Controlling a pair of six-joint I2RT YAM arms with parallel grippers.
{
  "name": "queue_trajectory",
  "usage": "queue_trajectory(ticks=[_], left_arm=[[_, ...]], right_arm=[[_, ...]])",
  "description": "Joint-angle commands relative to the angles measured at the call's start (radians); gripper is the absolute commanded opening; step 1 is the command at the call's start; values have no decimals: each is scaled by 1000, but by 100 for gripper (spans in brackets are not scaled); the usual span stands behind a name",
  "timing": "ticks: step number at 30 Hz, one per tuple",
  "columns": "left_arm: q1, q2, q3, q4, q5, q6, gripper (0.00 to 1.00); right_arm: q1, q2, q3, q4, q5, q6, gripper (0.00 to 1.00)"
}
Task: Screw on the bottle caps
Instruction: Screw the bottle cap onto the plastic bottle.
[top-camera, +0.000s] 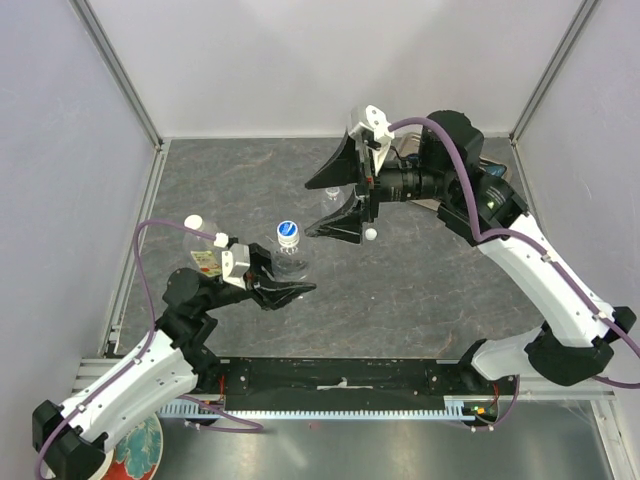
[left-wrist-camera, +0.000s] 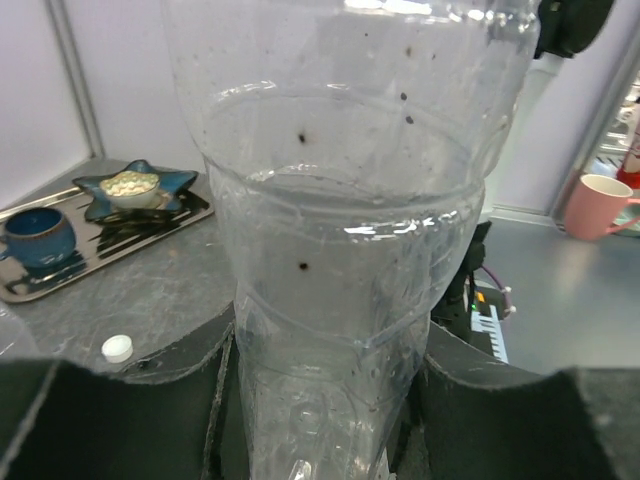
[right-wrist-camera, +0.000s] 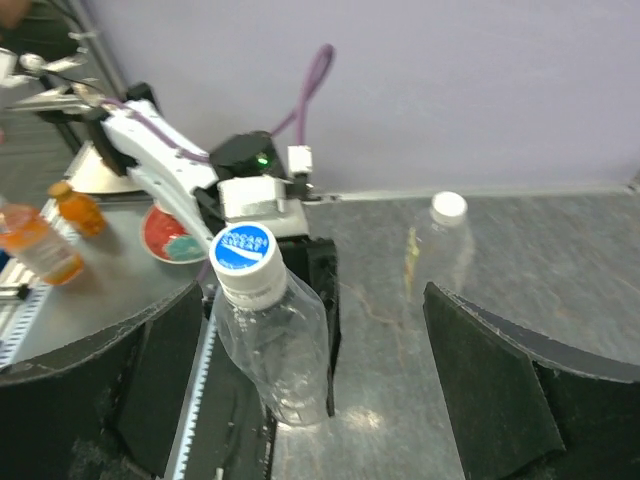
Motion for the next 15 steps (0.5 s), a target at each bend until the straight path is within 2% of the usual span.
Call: queue_trajectory(ticks=[1, 4, 7, 11, 15], left_arm=[[-9, 8, 47, 37, 108, 0, 2], [-13, 11, 44, 39, 108, 5, 2], [-14, 14, 44, 44, 108, 6, 2], [-22, 22, 41, 50, 105, 5, 2], [-29, 28, 44, 57, 98, 3, 2]], right_arm=[[-12, -5, 66, 154, -261, 85, 98], [-12, 6, 37, 242, -321, 139, 98], [-12, 15, -26, 437, -381, 258, 98], [-12, 48, -54, 517, -412, 329, 98], [-12, 80, -57, 565, -443, 377, 90]])
